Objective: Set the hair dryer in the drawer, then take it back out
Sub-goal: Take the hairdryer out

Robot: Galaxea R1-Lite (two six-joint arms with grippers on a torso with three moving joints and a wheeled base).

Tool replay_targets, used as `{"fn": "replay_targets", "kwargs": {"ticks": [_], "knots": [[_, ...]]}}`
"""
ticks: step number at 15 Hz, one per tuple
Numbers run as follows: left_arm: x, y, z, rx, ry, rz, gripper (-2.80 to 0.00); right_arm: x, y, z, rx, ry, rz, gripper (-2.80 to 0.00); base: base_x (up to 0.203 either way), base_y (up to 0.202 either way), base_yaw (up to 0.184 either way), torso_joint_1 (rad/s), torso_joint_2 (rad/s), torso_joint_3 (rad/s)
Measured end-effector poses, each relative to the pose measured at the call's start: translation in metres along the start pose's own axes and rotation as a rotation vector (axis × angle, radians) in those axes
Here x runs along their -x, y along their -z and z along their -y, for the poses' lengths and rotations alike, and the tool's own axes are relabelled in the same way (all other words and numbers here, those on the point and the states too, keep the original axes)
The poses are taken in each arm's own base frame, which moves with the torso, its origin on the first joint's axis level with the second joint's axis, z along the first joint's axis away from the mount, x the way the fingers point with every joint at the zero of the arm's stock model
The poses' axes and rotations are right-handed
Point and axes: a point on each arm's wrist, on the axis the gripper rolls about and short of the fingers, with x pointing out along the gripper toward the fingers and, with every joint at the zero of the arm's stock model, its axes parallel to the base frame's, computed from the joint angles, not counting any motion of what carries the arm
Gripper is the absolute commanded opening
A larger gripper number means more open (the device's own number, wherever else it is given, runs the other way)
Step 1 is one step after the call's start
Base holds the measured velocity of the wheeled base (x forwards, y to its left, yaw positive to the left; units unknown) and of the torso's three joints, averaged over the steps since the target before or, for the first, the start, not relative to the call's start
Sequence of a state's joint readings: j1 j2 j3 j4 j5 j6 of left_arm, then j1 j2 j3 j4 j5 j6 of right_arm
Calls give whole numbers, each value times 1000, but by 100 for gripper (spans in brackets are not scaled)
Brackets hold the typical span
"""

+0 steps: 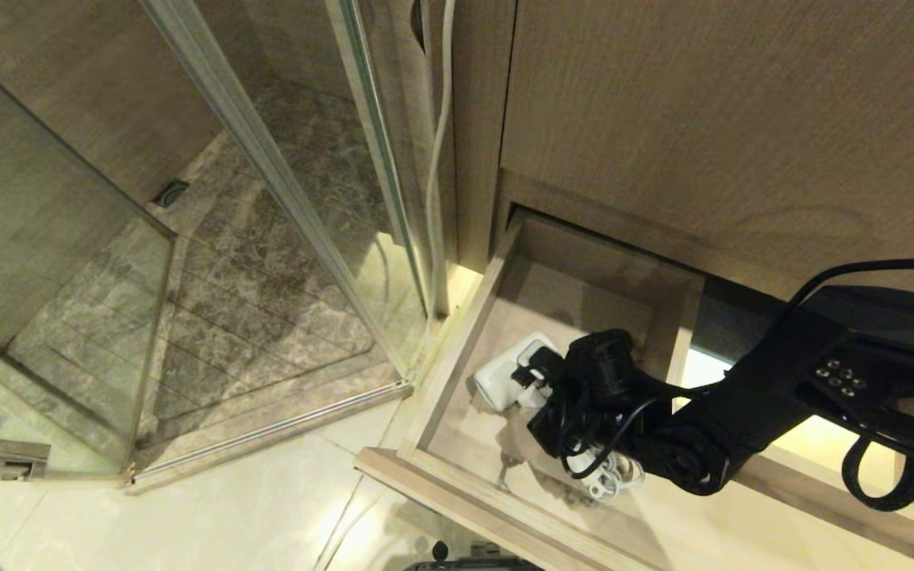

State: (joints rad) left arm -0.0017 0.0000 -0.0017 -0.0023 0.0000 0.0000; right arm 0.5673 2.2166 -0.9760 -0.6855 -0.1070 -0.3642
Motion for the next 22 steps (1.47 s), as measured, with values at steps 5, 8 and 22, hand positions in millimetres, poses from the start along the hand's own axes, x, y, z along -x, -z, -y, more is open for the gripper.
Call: {"fn": "replay_targets", "kwargs": {"ticks": [5, 8, 22], "knots": [[0, 0, 0, -1, 0, 0, -280, 5, 1, 14, -16, 20, -25, -280, 0, 0, 0, 0, 0, 0], [0, 0, 0, 0, 0, 0, -280, 9, -2, 22, -24, 39, -12, -280, 0, 0, 0, 0, 0, 0], [0, 0, 0, 0, 0, 0, -280, 30, 0, 48, -62, 62, -33, -280, 0, 0, 0, 0, 0, 0]]}}
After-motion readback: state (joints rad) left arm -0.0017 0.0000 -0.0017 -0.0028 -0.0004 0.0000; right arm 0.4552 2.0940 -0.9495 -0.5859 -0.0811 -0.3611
